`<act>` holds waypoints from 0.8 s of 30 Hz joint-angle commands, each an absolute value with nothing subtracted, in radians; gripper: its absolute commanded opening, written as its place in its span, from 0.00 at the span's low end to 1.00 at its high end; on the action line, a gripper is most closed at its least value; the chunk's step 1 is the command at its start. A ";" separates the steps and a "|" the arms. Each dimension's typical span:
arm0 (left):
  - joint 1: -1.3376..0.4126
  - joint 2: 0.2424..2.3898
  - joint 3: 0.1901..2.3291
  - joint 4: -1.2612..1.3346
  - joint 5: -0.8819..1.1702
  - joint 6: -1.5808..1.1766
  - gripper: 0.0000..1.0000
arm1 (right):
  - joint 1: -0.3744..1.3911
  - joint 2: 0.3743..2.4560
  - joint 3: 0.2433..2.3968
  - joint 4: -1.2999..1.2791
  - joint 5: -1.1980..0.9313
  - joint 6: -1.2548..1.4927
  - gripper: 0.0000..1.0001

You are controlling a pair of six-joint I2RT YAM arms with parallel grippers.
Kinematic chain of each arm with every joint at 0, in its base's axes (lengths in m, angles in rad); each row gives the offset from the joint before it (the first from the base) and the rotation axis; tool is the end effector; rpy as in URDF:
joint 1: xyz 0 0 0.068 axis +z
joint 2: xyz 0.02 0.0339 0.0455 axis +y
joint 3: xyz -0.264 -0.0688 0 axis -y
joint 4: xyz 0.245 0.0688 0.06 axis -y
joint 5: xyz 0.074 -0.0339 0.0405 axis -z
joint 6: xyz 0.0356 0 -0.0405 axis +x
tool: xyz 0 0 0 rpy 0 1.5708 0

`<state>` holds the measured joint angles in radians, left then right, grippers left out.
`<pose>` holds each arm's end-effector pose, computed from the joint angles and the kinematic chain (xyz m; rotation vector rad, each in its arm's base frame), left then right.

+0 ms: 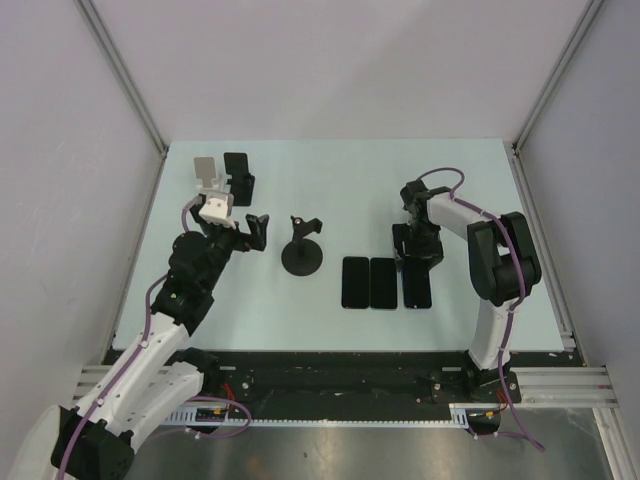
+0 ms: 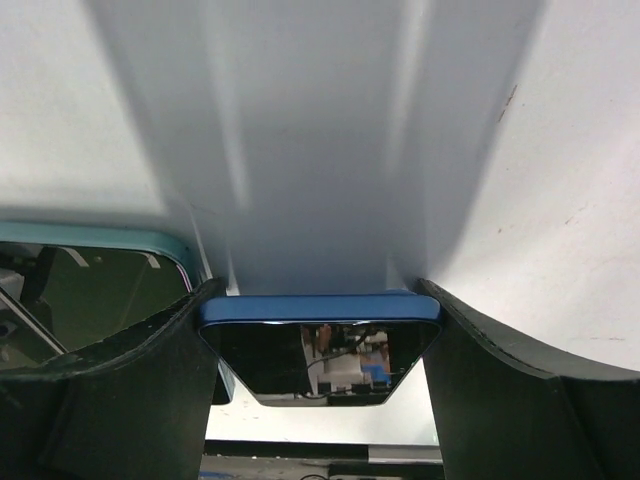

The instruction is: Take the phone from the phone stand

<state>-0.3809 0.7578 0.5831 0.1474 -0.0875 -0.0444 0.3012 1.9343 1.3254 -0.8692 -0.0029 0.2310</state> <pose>0.1770 -0.0675 0.3085 0.2011 1.5914 -0.2605 0.3431 0.1067 0.1602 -0.1073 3.0508 0.0415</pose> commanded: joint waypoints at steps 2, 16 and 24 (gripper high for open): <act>-0.387 0.742 0.574 0.184 -0.098 -0.026 1.00 | 0.299 1.942 1.353 -0.798 0.029 0.244 0.77; -0.400 0.755 0.574 0.184 -0.086 -0.028 1.00 | 0.249 1.786 1.258 -0.733 -0.078 0.278 0.90; -0.410 0.767 0.578 0.183 -0.075 -0.034 1.00 | 0.152 1.635 1.042 -0.612 -0.235 0.342 0.83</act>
